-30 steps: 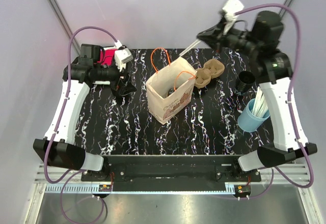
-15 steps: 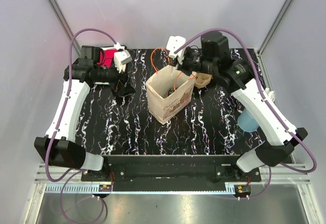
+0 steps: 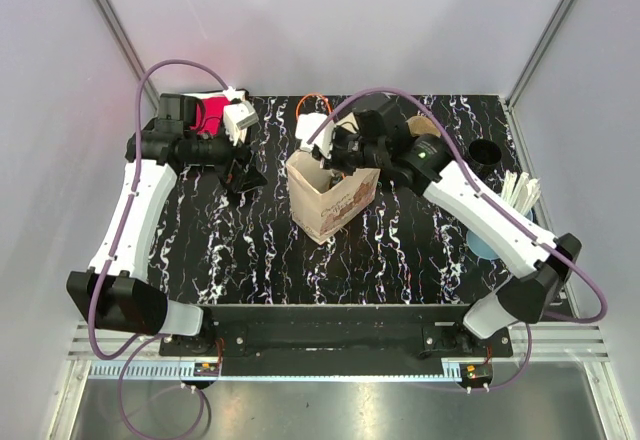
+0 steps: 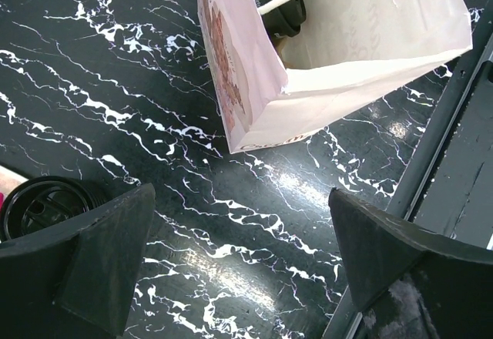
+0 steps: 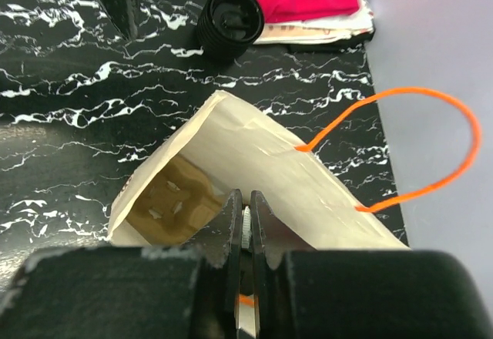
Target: Pack the takeout coffee
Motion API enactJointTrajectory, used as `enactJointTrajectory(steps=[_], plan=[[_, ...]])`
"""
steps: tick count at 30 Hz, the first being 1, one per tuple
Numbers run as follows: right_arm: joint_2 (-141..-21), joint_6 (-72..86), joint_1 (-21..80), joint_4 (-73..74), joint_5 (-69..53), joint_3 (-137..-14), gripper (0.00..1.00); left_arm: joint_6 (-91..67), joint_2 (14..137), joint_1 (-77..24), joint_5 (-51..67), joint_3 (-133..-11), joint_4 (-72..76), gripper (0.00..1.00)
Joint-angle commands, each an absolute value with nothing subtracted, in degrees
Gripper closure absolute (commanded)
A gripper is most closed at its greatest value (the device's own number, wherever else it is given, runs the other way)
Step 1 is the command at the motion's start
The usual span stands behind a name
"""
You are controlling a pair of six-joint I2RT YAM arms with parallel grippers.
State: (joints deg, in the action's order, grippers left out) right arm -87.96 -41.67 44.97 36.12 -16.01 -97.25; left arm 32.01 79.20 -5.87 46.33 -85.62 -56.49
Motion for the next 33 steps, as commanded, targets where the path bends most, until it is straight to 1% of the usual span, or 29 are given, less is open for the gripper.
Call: enactJointTrajectory(steps=[1, 5, 7, 11, 14, 16, 17, 20, 21, 23, 24, 28, 30, 33], plan=[[-89.56, -43.42, 45.35, 29.27, -13.98, -94.67, 1.0, 31.47, 77.17, -5.45, 48.69, -85.17, -53.88, 0.01], [-91.23, -43.15, 45.53, 28.04, -14.85, -94.13, 0.99, 31.38, 77.34, -5.45, 48.6, -85.17, -53.7, 0.01], [-91.93, -43.24, 45.79, 27.86, -14.5, -94.13, 0.95, 31.29, 77.34, -5.45, 48.69, -85.17, -53.7, 0.01], [-91.67, -43.33, 45.97, 27.86, -14.33, -93.69, 0.91, 31.29, 76.99, -5.45, 48.78, -84.82, -53.7, 0.01], [-91.23, -43.94, 45.97, 27.95, -13.89, -92.9, 0.82, 31.46, 76.91, -5.54, 48.69, -84.73, -53.61, 0.01], [-90.79, -44.12, 46.14, 28.47, -13.8, -92.99, 0.78, 31.38, 76.99, -5.54, 48.87, -84.73, -53.7, 0.01], [-90.53, -44.03, 46.14, 28.74, -13.89, -93.25, 0.73, 31.38, 77.08, -5.54, 48.95, -84.81, -53.61, 0.01], [-90.0, -43.68, 46.41, 30.32, -14.06, -94.57, 0.65, 31.2, 76.91, -5.45, 48.78, -84.82, -53.61, 0.01], [-89.48, -43.51, 46.58, 31.28, -14.06, -94.92, 0.59, 31.2, 76.82, -5.45, 48.87, -84.81, -53.61, 0.01], [-89.21, -43.42, 46.76, 31.99, -14.15, -95.71, 0.55, 31.29, 76.55, -5.54, 48.78, -84.73, -53.53, 0.01], [-88.86, -43.33, 46.84, 32.86, -14.06, -96.15, 0.51, 31.2, 76.47, -5.45, 48.87, -84.64, -53.61, 0.01], [-88.59, -42.72, 47.02, 34.98, -13.89, -99.48, 0.44, 31.29, 76.38, -5.45, 49.04, -84.55, -53.53, 0.01], [-88.59, -42.28, 47.02, 36.64, -13.71, -101.15, 0.43, 31.2, 76.29, -5.45, 48.87, -84.55, -53.61, 0.01], [-88.59, -40.26, 47.02, 38.92, -12.22, -105.9, 0.36, 31.11, 75.85, -5.45, 48.69, -84.99, -53.61, 0.01]])
